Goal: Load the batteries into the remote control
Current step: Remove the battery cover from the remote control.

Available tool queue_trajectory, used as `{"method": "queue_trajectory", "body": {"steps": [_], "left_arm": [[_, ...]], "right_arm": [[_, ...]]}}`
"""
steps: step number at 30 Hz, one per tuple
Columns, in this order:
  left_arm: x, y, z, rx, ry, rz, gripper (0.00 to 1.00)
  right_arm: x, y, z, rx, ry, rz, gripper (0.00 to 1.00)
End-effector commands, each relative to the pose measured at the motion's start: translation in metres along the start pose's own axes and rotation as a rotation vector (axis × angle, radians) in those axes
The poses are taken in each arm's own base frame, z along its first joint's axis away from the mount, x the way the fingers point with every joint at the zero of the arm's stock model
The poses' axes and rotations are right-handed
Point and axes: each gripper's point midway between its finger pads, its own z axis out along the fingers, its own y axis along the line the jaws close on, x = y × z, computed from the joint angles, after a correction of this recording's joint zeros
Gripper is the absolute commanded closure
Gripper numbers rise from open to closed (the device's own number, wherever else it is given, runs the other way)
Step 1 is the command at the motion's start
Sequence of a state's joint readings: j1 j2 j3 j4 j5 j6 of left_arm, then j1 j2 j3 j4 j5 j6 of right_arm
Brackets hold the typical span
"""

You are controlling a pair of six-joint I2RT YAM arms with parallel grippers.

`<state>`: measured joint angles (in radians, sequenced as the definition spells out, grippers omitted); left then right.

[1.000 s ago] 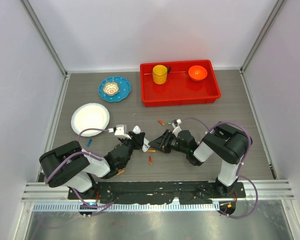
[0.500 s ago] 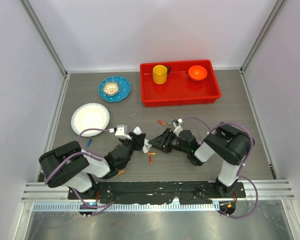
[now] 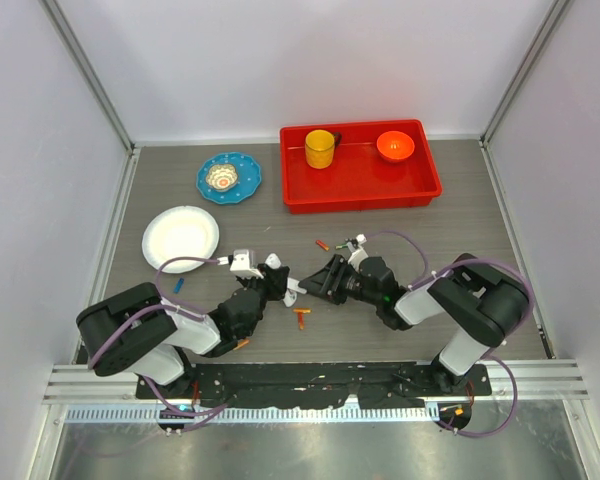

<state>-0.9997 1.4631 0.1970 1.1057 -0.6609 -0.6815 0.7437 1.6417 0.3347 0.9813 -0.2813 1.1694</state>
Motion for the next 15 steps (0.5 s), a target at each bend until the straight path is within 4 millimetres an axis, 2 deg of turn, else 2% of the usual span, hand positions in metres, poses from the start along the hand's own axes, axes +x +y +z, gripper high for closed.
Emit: {"method": "queue_trajectory", "body": {"steps": [1, 15], "left_arm": [[-0.005, 0.004, 0.002, -0.038, -0.02, 0.019, 1.0], [-0.009, 0.018, -0.002, -0.096, -0.037, 0.059, 1.0]], "right_arm": [[-0.014, 0.008, 0.002, -0.007, -0.043, -0.058, 0.46], [-0.028, -0.007, -0.008, 0.052, -0.078, -0.075, 0.46]]}}
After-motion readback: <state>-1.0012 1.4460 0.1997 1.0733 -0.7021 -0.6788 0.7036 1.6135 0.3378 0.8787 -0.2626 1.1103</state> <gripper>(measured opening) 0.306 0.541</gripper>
